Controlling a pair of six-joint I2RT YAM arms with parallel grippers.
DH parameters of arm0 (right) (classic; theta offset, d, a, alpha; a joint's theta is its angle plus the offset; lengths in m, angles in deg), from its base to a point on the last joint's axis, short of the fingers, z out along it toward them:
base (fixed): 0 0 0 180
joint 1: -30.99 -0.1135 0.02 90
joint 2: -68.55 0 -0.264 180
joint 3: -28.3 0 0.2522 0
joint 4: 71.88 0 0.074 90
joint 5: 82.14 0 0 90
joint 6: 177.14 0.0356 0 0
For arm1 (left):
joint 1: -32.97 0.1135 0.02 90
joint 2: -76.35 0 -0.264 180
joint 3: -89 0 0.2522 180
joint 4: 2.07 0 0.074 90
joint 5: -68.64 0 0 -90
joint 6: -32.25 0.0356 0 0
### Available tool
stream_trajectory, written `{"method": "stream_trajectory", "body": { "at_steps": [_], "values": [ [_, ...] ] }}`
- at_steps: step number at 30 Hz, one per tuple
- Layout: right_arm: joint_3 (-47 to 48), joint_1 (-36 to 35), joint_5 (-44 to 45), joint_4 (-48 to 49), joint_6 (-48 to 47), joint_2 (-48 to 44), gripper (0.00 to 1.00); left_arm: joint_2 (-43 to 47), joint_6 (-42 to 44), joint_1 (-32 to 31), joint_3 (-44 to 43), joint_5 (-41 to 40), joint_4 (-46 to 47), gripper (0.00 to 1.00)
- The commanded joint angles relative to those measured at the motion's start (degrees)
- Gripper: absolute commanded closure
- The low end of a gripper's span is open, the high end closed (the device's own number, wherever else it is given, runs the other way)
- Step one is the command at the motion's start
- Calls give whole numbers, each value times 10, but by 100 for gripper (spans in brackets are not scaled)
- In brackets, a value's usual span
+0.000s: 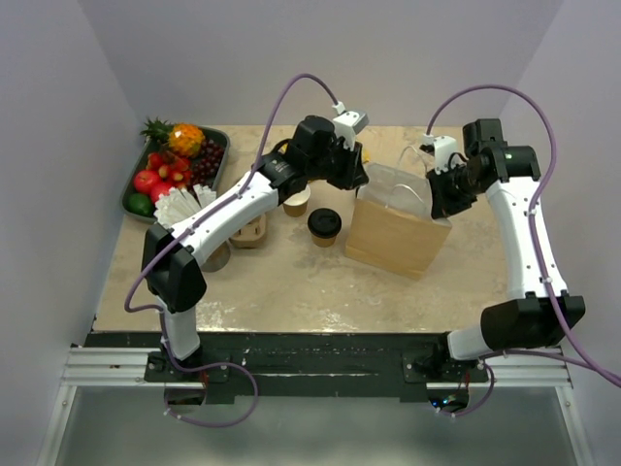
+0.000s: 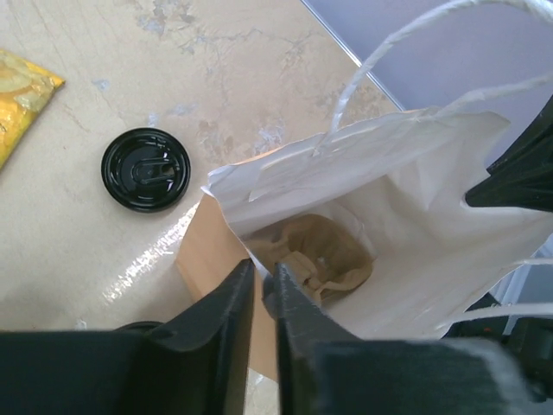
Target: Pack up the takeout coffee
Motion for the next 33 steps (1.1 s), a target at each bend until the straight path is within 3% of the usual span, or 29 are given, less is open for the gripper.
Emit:
{"method": "stream_trajectory", "body": {
  "at_steps": [1, 5, 8, 10, 14, 17, 22, 23, 29, 31, 33],
  "values": [
    [18, 2, -10, -1, 9, -13, 100, -2, 24, -1, -24, 22, 5, 96],
    [148, 2, -14, -27, 10, 1, 100, 19, 21, -5, -53, 70, 32, 100],
    [207, 2, 7, -40, 26, 14, 100, 34, 34, -13, -93, 47, 36, 100],
    [176, 2, 14, -38, 18, 12, 100, 29, 34, -14, -98, 38, 31, 100],
    [-2, 5, 27, -28, 6, 11, 100, -8, 18, -14, -54, 45, 15, 100],
    [-39, 11, 49, -13, 0, 16, 100, -36, 9, -14, -39, 44, 17, 100],
    [70, 20, 33, -34, 5, 39, 100, -39, 8, -13, -78, 41, 36, 95],
    [112, 20, 28, -38, 7, 43, 100, -32, 9, -13, -85, 40, 42, 100],
    [263, 20, 2, -41, 37, 37, 100, 9, 7, -14, -129, 44, 65, 100],
    [266, 21, 7, -40, 33, 40, 100, 13, 9, -17, -135, 40, 65, 100],
    [206, 20, 5, -37, 26, 39, 100, 8, 11, -17, -127, 38, 60, 100]
  ]
}}
